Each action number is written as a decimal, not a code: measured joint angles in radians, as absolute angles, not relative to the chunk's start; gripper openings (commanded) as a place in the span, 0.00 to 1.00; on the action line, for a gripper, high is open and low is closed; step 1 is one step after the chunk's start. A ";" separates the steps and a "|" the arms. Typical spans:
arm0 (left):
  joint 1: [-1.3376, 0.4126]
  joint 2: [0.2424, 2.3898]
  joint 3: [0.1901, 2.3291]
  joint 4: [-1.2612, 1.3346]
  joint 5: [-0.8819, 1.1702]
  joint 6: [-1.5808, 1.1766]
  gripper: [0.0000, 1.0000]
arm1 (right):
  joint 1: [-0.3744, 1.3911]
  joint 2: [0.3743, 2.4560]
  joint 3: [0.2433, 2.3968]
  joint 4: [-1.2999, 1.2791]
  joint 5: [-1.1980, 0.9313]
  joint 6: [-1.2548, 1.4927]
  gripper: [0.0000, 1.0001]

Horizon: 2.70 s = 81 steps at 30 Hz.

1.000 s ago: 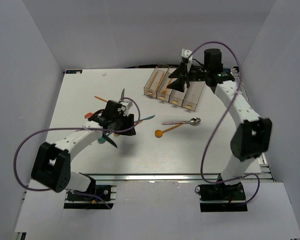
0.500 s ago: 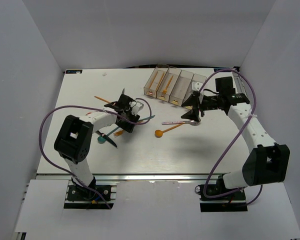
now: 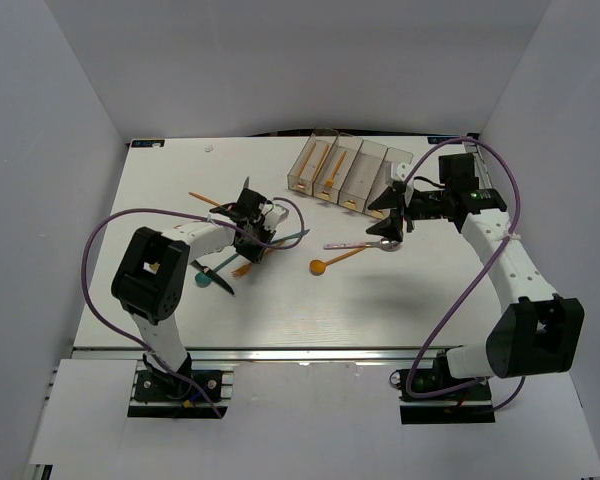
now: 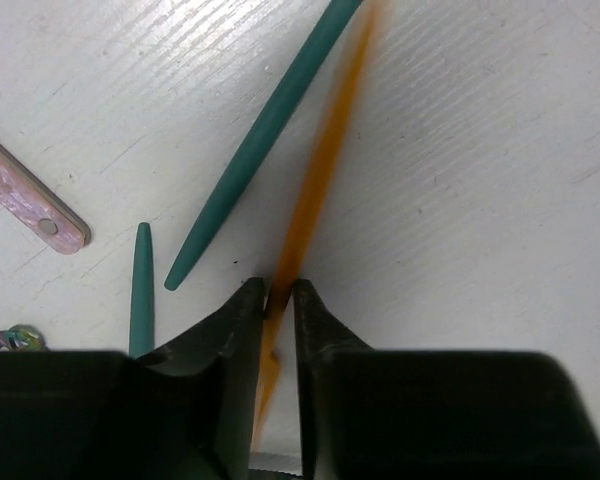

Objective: Sort the eating utensils into containers

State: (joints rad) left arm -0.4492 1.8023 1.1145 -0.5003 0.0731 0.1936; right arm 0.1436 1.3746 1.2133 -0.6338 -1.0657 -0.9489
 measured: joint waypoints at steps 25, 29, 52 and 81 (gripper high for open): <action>-0.459 2.034 1.784 -0.337 0.499 -0.141 0.02 | 0.061 1.308 1.180 -0.583 -1.049 -0.896 0.65; -0.459 2.307 2.099 -0.290 0.497 -0.209 0.04 | 0.053 1.293 1.161 -0.572 -1.049 -0.883 0.65; -0.504 2.549 2.260 -0.075 0.287 -0.291 0.45 | 0.045 1.258 1.082 -0.496 -1.050 -0.805 0.65; -0.151 1.412 1.094 -0.317 0.215 -0.395 0.66 | 0.103 1.305 1.082 -0.520 -0.913 -0.738 0.60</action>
State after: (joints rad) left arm -0.1513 1.4117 1.0939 -0.3168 0.2153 -0.3946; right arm 0.1032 1.3052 1.0817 -0.5201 -0.9134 -0.7376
